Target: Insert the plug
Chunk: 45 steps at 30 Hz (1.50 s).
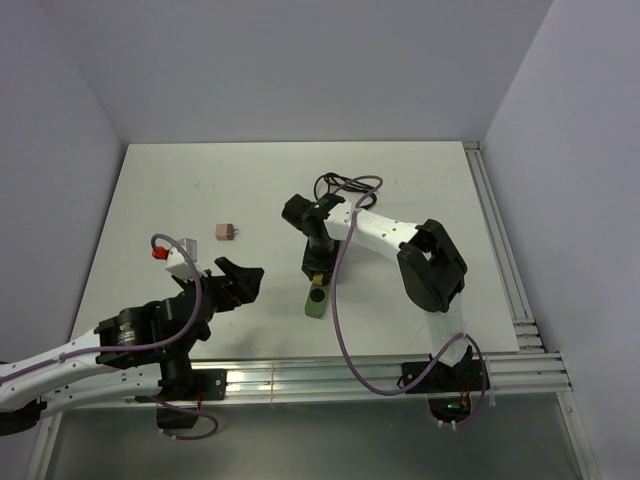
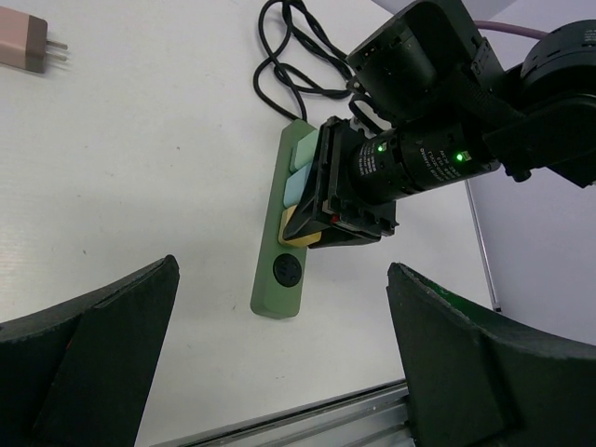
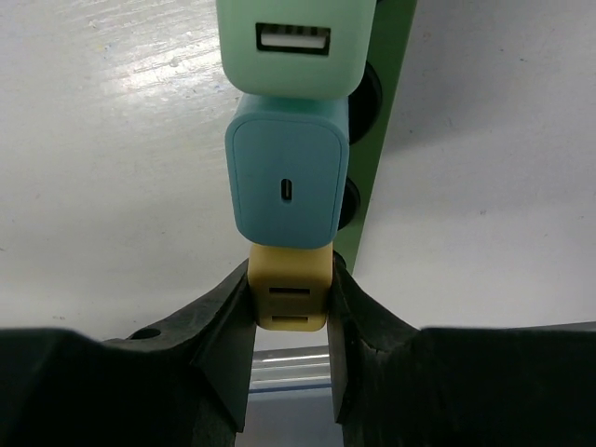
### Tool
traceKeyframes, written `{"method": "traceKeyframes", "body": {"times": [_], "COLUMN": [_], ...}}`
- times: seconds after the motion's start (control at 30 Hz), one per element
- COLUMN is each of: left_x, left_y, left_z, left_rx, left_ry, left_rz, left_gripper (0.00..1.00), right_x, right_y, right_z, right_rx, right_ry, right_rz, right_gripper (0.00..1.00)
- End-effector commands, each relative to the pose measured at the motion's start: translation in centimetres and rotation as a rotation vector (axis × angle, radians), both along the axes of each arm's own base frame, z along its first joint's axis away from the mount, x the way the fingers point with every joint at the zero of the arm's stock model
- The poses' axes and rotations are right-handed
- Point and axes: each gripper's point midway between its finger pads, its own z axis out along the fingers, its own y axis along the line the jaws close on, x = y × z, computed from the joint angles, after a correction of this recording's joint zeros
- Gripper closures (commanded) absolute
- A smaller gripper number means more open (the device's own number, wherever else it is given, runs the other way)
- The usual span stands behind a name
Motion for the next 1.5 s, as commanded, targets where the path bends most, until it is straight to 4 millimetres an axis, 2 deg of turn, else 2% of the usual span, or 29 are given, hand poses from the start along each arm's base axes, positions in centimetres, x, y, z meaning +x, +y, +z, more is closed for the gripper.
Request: {"method": "traceKeyframes", "body": {"times": [0.0, 0.03, 0.1, 0.13, 0.17, 0.23, 0.4, 0.43, 0.5, 0.53, 0.57, 0.63, 0.67, 0.73, 0.77, 0.83, 0.87, 0.93, 0.97, 1.03, 1.07, 1.13, 1.2, 1.27, 1.3, 1.33, 1.37, 1.43, 1.47], "left_x": [0.0, 0.0, -0.1, -0.1, 0.0, -0.1, 0.0, -0.1, 0.0, 0.0, 0.1, 0.1, 0.4, 0.5, 1.5, 2.4, 4.7, 6.7, 8.9, 10.9, 12.5, 14.9, 18.4, 20.2, 22.1, 22.9, 23.4, 24.8, 25.1], "left_y": [0.0, 0.1, 0.4, 0.6, 0.6, 0.7, 1.8, 2.4, 2.2, 2.1, 1.8, 1.2, 0.3, -1.4, -1.9, -3.8, -3.5, -4.6, -3.7, -3.5, -2.4, -2.5, -0.3, 0.6, 2.5, 3.0, 5.1, 6.6, 8.0], "left_z": [1.1, 1.3, 1.0, 1.3, 1.5, 1.6, 2.0, 1.6, 2.0, 2.0, 1.9, 2.2, 3.2, 3.6, 3.0, 3.1, 1.8, 1.5, 0.2, 0.6, 0.4, -0.2, -1.4, -2.2, -3.4, -4.0, -6.7, -7.6, -9.8], "left_rx": [-0.031, -0.039, -0.02, -0.03, -0.037, -0.035, -0.037, -0.038, -0.034, -0.025, -0.003, 0.063, 0.059, 0.137, 0.182, 0.233, 0.272, 0.271, 0.295, 0.279, 0.264, 0.22, 0.183, 0.111, 0.094, 0.033, 0.024, -0.068, -0.072], "left_ry": [0.002, 0.006, 0.021, 0.022, 0.024, 0.025, 0.061, 0.08, 0.077, 0.073, 0.074, 0.055, 0.029, 0.022, 0.042, 0.061, 0.102, 0.127, 0.169, 0.176, 0.197, 0.247, 0.316, 0.387, 0.425, 0.467, 0.571, 0.652, 0.729], "left_rz": [0.01, 0.013, 0.023, 0.033, 0.038, 0.041, 0.103, 0.126, 0.12, 0.116, 0.114, 0.072, 0.046, -0.035, -0.021, -0.13, -0.1, -0.148, -0.088, -0.059, -0.016, -0.008, 0.096, 0.146, 0.221, 0.286, 0.367, 0.485, 0.552], "left_gripper": [0.0, 0.01, 0.0, 0.0, 0.0, 0.01, 0.01, 0.0, 0.0, 0.01, 0.01, 0.01, 0.01, 0.01, 0.0, 0.01, 0.0, 0.0, 0.01, 0.01, 0.0, 0.0, 0.0, 0.0, 0.01, 0.0, 0.01, 0.0, 0.01], "right_x": [2.5, 3.0, 4.3, 4.8, 5.3, 5.9, 5.6, 5.1, 3.7, 3.0, 2.0, 0.7, -0.5, -1.9, -2.9, -3.7, -4.0, -4.2, -4.2, -4.3, -4.5, -4.7, -4.6, -4.3, -4.4, -4.4, -4.3, -4.0, -4.0], "right_y": [-1.2, -1.1, -0.5, -0.4, -0.4, 0.0, -0.7, -1.1, -2.1, -2.9, -4.3, -7.1, -8.8, -10.2, -11.2, -12.0, -12.4, -12.8, -13.0, -13.2, -12.7, -11.7, -10.9, -10.3, -10.0, -9.8, -9.6, -9.9, -10.1], "right_z": [-5.0, -4.1, -1.1, 0.1, 1.8, 4.5, 8.2, 10.6, 10.9, 13.4, 12.6, 14.6, 13.3, 13.5, 12.3, 12.2, 11.6, 12.0, 11.7, 11.9, 11.8, 11.5, 11.2, 11.1, 11.0, 11.0, 10.9, 10.4, 10.3], "right_rx": [-0.143, -0.141, -0.112, -0.11, -0.099, -0.05, 0.01, 0.056, 0.084, 0.135, 0.116, 0.113, 0.072, 0.089, 0.055, 0.058, 0.051, 0.074, 0.072, 0.079, 0.099, 0.136, 0.168, 0.206, 0.227, 0.239, 0.24, 0.203, 0.188], "right_ry": [-0.125, -0.153, -0.216, -0.244, -0.283, -0.33, -0.386, -0.434, -0.451, -0.507, -0.501, -0.579, -0.557, -0.574, -0.543, -0.541, -0.536, -0.57, -0.578, -0.592, -0.584, -0.562, -0.567, -0.6, -0.604, -0.609, -0.613, -0.608, -0.603], "right_rz": [0.042, 0.05, 0.062, 0.061, 0.056, 0.061, 0.074, 0.069, 0.069, 0.058, 0.05, 0.011, 0.008, 0.022, 0.037, 0.051, 0.051, 0.044, 0.048, 0.05, 0.093, 0.154, 0.187, 0.192, 0.21, 0.219, 0.234, 0.238, 0.244], "right_gripper": [0.86, 0.7, 0.54, 0.17, 0.07, 0.0, 0.0, 0.0, 0.01, 0.05, 0.07, 0.08, 0.08, 0.06, 0.06, 0.06, 0.06, 0.08, 0.09, 0.08, 0.08, 0.08, 0.09, 0.09, 0.09, 0.09, 0.09, 0.1, 0.11]}}
